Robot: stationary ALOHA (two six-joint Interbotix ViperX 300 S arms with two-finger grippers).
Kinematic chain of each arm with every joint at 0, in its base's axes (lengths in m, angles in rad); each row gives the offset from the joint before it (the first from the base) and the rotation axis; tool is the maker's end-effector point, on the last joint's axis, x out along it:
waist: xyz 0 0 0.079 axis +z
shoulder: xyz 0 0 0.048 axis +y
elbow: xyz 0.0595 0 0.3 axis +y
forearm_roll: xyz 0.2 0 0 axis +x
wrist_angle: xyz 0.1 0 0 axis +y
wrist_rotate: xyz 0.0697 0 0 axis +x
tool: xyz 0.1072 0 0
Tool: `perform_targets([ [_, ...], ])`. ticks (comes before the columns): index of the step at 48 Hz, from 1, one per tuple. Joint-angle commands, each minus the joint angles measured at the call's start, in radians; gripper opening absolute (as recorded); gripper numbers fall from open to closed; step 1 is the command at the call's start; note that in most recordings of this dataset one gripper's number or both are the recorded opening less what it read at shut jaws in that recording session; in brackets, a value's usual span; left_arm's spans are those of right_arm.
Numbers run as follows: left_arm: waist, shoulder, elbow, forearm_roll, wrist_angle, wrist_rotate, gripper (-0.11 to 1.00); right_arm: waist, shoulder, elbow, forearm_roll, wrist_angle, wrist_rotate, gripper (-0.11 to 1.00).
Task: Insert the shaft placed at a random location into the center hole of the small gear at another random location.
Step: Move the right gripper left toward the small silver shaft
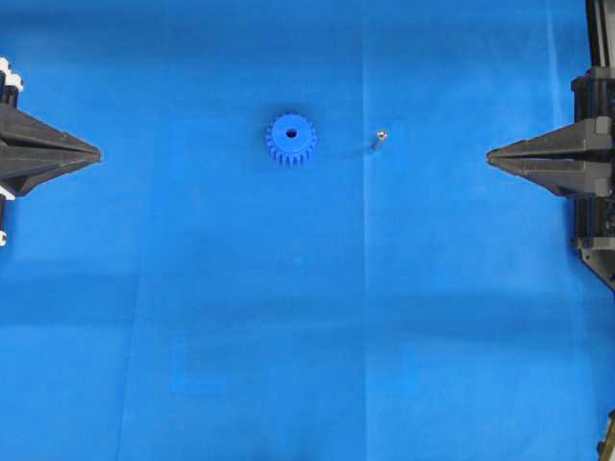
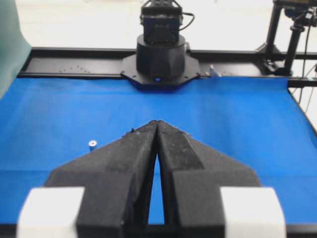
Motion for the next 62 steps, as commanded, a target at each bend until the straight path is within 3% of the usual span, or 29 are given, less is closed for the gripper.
perform_targets([
  [1,0.002,-0.005,-0.018,0.002,-0.006,-0.006,0.0,0.0,0.008,-0.015,0.0,-0.005,0.002,0.0],
  [7,0.002,-0.015,-0.018,0.002,-0.003,-0.005,0.0,-0.003,0.021,-0.02,0.003,0.008,0.005,-0.06],
  [25,0.008,-0.025,-0.012,0.002,0.011,-0.006,0.0,-0.103,0.16,0.0,0.043,-0.031,0.009,-0.03],
  [32,0.02,-0.025,-0.008,0.002,0.011,-0.006,0.0,-0.147,0.29,0.003,0.095,-0.086,0.009,0.19],
  [43,0.026,-0.026,-0.005,0.002,0.009,-0.006,0.0,-0.184,0.512,0.012,0.141,-0.236,0.009,0.83],
  [49,0.026,-0.026,-0.002,0.002,0.009,-0.006,0.0,-0.186,0.626,0.011,0.178,-0.304,0.008,0.75],
  [62,0.026,-0.026,0.005,0.002,0.009,-0.006,0.0,-0.189,0.844,0.003,0.27,-0.474,0.008,0.76],
])
